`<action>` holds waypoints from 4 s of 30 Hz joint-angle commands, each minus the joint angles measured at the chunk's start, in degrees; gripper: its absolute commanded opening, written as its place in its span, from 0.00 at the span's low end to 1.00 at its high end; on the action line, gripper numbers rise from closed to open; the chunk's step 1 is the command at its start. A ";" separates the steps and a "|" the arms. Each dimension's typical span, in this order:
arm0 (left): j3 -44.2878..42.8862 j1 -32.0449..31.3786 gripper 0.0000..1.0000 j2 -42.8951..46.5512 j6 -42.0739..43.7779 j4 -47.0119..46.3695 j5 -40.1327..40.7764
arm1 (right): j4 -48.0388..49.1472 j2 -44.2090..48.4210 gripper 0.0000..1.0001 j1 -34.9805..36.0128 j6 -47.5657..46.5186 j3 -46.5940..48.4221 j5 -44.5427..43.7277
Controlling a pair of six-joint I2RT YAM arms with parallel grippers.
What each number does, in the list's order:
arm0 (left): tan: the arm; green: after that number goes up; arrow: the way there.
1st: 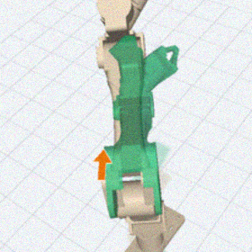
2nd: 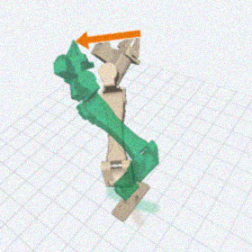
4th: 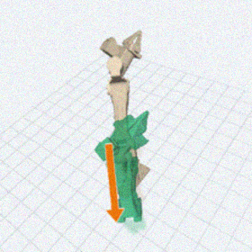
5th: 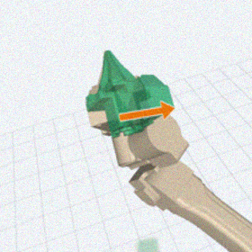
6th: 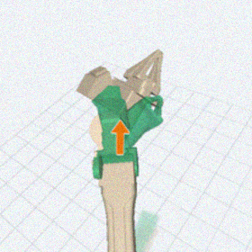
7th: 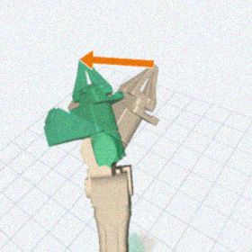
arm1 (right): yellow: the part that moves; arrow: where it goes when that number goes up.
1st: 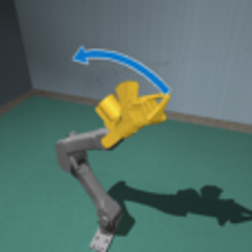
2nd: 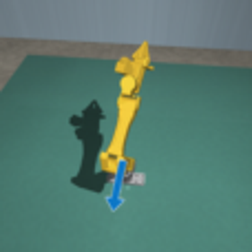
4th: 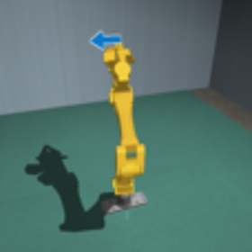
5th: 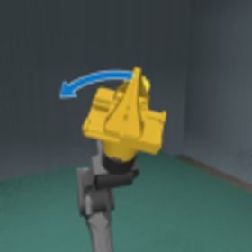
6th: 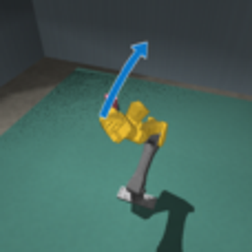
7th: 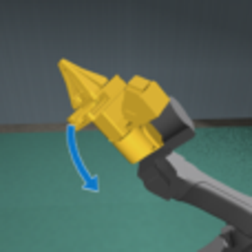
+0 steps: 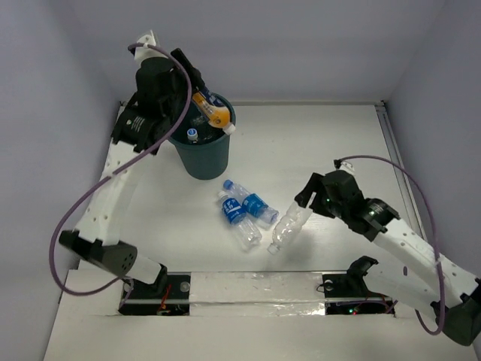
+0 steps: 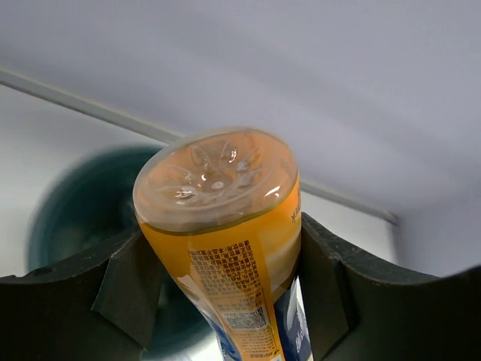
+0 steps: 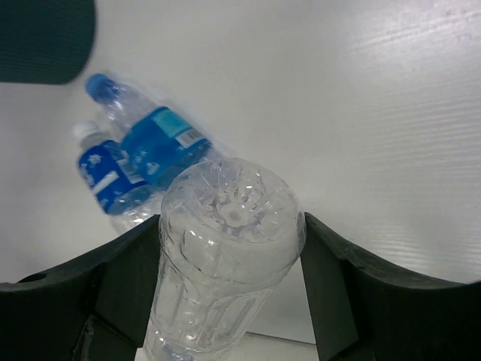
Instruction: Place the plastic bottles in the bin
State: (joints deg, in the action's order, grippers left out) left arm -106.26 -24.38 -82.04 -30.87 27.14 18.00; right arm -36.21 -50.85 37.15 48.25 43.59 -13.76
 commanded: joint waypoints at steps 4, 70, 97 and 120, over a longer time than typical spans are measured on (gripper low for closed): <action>-4.31 3.55 0.55 -8.83 10.39 -7.71 16.18 | -0.10 3.31 0.61 -0.23 -2.46 12.80 -2.06; 68.29 -9.45 0.92 17.44 -22.91 -14.56 -32.07 | 30.84 -29.71 0.04 8.56 -24.88 36.88 2.33; 74.27 -14.82 0.50 19.18 -31.62 -9.39 -14.22 | 19.07 -50.74 0.87 4.07 -30.23 31.37 24.39; -2.63 1.08 0.47 -1.88 1.95 -1.45 2.46 | 24.43 -47.52 0.32 4.07 -22.59 20.57 26.86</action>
State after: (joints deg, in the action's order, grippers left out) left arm -105.51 -26.79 -78.04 -36.77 30.06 17.96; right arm -13.04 -105.82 41.15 23.18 66.11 12.08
